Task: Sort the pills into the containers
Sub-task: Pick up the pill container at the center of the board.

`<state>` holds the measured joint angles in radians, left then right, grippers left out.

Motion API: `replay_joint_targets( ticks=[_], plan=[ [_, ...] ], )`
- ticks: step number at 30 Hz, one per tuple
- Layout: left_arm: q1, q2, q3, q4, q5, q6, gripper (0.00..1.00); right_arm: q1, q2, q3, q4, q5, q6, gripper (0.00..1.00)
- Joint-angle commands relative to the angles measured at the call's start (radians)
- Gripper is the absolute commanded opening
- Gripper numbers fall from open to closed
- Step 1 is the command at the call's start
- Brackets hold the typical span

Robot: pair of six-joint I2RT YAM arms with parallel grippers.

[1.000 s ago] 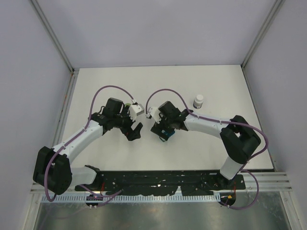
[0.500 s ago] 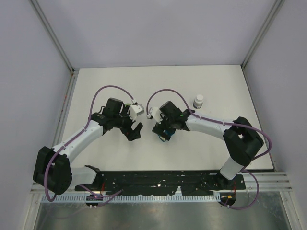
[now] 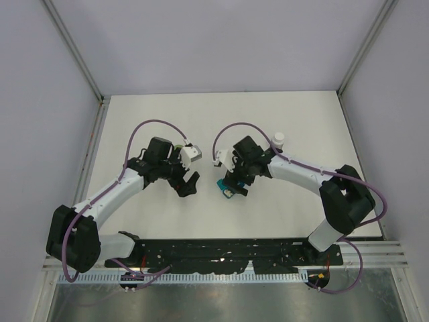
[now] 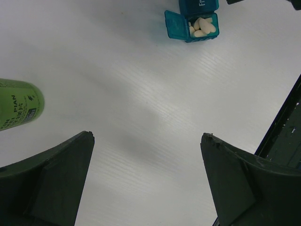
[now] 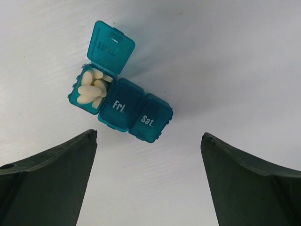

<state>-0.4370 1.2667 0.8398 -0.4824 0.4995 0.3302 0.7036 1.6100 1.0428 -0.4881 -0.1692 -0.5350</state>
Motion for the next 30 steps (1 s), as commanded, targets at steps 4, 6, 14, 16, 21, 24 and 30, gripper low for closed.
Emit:
replay_joint_targets(
  ticks=[4,6,14,16,21,24,30],
  plan=[
    [0.004,-0.012,0.016,0.021,0.019,0.018,1.00,-0.029,-0.051,0.020,-0.066,-0.125,-0.187,0.95],
    [0.004,-0.010,0.018,0.019,0.017,0.021,1.00,-0.029,-0.062,0.008,-0.063,-0.133,-0.244,0.95],
    [0.011,-0.013,0.030,0.002,0.002,0.038,1.00,-0.042,-0.033,0.005,-0.064,-0.138,-0.405,0.95],
    [0.017,-0.018,0.031,-0.004,0.002,0.043,1.00,-0.047,-0.010,0.028,-0.084,-0.142,-0.436,0.95],
    [0.055,-0.047,0.027,-0.018,0.019,0.066,1.00,-0.056,0.033,0.048,-0.104,-0.144,-0.503,0.95],
    [0.084,-0.062,0.025,-0.028,0.037,0.079,0.99,-0.058,0.060,0.062,-0.124,-0.148,-0.537,0.95],
    [0.127,-0.087,0.028,-0.050,0.059,0.099,1.00,-0.072,0.108,0.075,-0.124,-0.151,-0.577,0.95]
  ],
)
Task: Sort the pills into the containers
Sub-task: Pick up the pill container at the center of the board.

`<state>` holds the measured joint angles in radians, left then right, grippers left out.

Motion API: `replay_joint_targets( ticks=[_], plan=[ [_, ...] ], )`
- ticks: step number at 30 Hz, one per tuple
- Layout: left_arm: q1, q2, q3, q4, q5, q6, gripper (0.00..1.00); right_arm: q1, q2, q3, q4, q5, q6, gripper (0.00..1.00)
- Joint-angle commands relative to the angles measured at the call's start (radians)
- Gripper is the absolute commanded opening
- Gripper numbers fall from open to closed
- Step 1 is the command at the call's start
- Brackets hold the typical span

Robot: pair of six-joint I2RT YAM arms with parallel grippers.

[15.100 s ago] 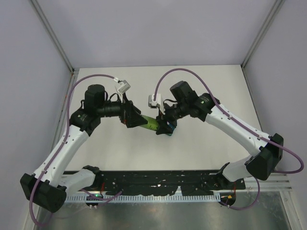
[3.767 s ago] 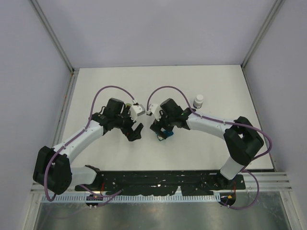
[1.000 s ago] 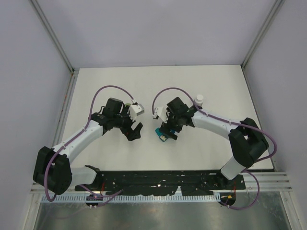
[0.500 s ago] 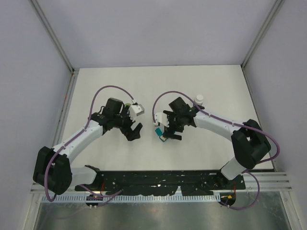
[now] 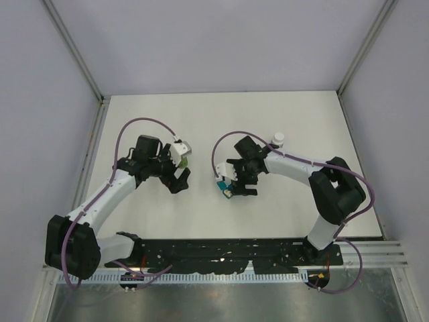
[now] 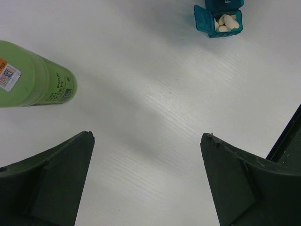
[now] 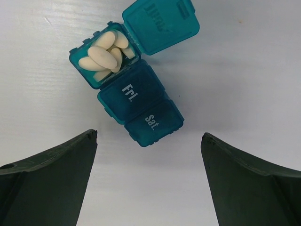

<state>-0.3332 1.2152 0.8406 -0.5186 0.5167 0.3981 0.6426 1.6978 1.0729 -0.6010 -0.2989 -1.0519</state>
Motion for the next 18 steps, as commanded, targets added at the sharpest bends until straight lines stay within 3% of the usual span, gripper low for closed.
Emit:
replay_joint_targets(
  ticks=[1,18],
  plan=[
    [0.029,-0.037,0.029,-0.014,0.045,0.031,1.00,-0.014,0.031,0.050,-0.013,-0.023,-0.062,0.95],
    [0.046,-0.029,0.045,-0.020,0.049,0.019,1.00,-0.026,0.151,0.156,-0.118,-0.108,-0.148,0.95]
  ],
)
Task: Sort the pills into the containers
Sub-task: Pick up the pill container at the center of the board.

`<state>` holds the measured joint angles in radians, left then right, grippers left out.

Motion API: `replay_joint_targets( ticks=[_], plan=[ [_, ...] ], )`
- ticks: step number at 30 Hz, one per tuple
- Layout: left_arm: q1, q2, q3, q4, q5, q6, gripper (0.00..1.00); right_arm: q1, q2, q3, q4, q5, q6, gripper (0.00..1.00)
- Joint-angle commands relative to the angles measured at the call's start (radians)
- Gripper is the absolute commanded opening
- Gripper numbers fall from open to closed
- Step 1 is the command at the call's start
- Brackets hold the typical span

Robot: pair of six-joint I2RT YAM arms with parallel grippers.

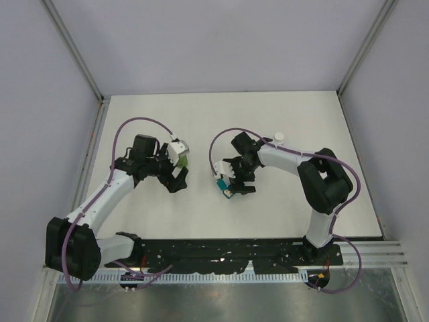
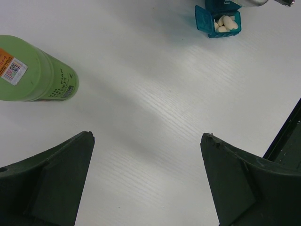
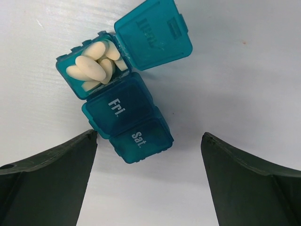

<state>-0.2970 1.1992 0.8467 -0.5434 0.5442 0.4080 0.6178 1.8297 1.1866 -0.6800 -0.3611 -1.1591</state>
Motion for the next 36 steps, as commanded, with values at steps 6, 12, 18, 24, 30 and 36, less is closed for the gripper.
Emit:
replay_joint_targets(
  ticks=[6,12,18,24,30,36],
  plan=[
    [0.012,-0.007,0.041,0.013,0.019,0.002,1.00,-0.004,0.036,0.065,-0.069,-0.072,-0.039,0.95],
    [0.012,-0.012,0.045,0.016,0.019,-0.005,1.00,-0.001,0.031,0.067,-0.099,-0.099,-0.019,0.95],
    [0.012,-0.018,0.043,0.014,0.019,-0.009,1.00,0.008,0.008,0.041,-0.104,-0.108,0.004,0.95],
    [0.012,-0.024,0.045,0.008,0.023,-0.011,1.00,0.017,-0.024,-0.001,-0.084,-0.099,0.038,0.95],
    [0.012,-0.038,0.038,0.007,0.025,-0.014,1.00,0.020,-0.064,-0.048,-0.063,-0.088,0.062,0.95],
    [0.012,-0.043,0.037,0.005,0.026,-0.017,1.00,0.023,-0.107,-0.093,-0.033,-0.087,0.090,0.95]
  ],
)
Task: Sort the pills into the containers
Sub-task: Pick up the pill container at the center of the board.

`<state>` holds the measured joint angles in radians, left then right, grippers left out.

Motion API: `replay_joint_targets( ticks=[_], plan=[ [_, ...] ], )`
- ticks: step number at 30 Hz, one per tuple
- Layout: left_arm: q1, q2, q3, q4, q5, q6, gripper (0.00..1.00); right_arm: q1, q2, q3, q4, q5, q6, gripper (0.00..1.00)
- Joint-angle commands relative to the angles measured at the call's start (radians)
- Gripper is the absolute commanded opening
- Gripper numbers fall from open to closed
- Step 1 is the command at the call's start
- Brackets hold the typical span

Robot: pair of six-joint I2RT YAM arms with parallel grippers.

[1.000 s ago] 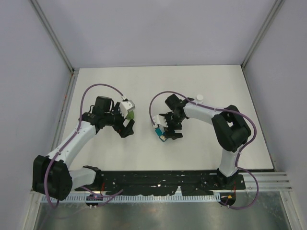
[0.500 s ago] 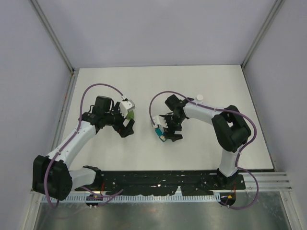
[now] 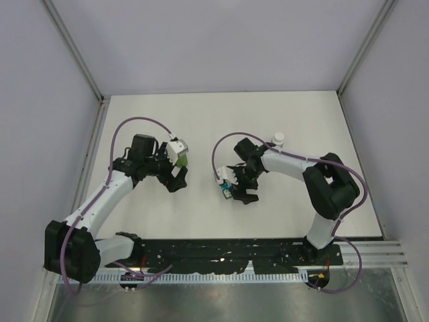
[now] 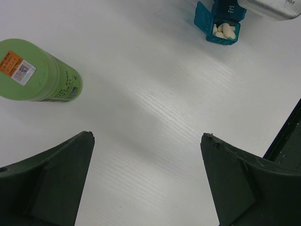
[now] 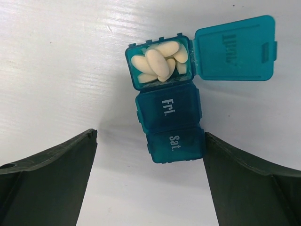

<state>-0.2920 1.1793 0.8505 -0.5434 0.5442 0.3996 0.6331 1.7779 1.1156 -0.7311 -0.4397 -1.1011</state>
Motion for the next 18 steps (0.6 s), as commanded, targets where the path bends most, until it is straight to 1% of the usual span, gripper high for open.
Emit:
replay_joint_targets(
  ticks=[1,7,9,14,18],
  plan=[
    [0.007,-0.023,0.035,0.005,0.025,-0.008,1.00,0.010,-0.055,-0.023,0.035,-0.002,0.049,0.95],
    [0.007,-0.024,0.033,0.005,0.026,-0.012,1.00,0.023,-0.060,-0.054,0.142,0.056,0.153,0.95],
    [0.007,-0.024,0.033,0.005,0.026,-0.011,1.00,0.023,-0.058,-0.057,0.162,0.065,0.168,0.95],
    [0.007,-0.026,0.033,0.005,0.028,-0.011,0.99,0.025,-0.048,-0.060,0.176,0.068,0.167,1.00],
    [0.007,-0.027,0.032,0.003,0.028,-0.010,1.00,0.025,-0.038,-0.063,0.173,0.075,0.147,0.89]
  ],
)
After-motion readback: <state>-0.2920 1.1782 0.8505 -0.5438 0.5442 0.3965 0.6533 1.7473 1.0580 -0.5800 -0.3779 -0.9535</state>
